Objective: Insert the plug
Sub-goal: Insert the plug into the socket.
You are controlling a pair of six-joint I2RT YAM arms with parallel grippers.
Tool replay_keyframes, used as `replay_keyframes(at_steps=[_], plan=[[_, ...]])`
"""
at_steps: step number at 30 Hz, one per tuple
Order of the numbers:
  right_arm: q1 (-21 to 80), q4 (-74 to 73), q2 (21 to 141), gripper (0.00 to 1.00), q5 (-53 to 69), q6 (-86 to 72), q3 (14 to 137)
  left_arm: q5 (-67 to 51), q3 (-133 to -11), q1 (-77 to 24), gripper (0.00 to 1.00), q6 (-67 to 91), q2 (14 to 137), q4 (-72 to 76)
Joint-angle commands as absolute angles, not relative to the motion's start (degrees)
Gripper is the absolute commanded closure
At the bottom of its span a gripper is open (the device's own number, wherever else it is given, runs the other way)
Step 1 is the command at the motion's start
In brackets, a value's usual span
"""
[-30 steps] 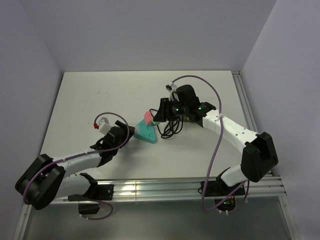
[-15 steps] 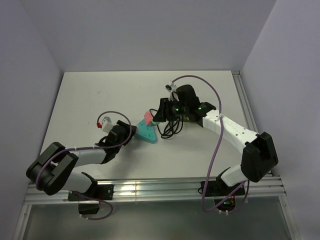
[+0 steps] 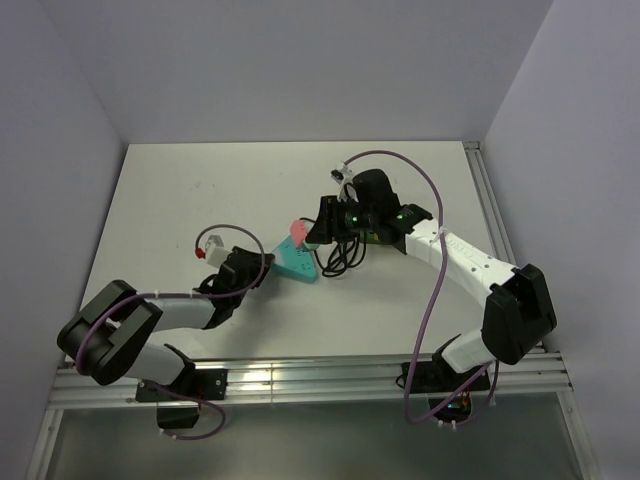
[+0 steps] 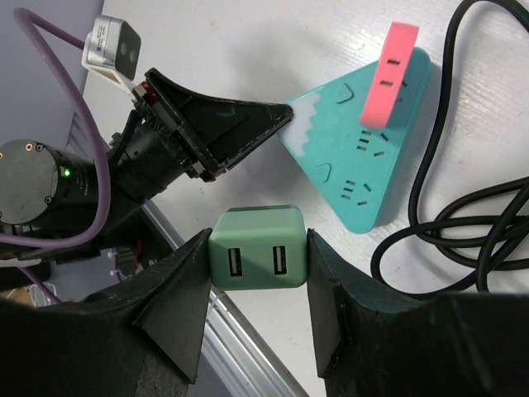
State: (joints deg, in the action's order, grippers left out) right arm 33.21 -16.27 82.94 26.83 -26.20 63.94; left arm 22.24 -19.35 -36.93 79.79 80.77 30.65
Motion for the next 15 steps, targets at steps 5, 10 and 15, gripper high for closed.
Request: replay_keyframes(at_steps=[5, 10, 15], plan=[[32.78, -13.27, 81.12, 0.96, 29.18, -25.93, 63.55, 22.87, -20.47, -36.65, 0.95, 76.74, 77.96, 28.13], [32.87, -10.21, 83.49, 1.0, 30.05, -23.56, 63.2, 8.46, -21.62, -28.76, 1.0, 67.43, 77.61, 27.69], [33.92, -4.93, 84.73, 1.0, 29.71, -19.44, 61.35, 3.87, -25.48, -23.03, 1.0, 57.95, 77.08, 21.71]])
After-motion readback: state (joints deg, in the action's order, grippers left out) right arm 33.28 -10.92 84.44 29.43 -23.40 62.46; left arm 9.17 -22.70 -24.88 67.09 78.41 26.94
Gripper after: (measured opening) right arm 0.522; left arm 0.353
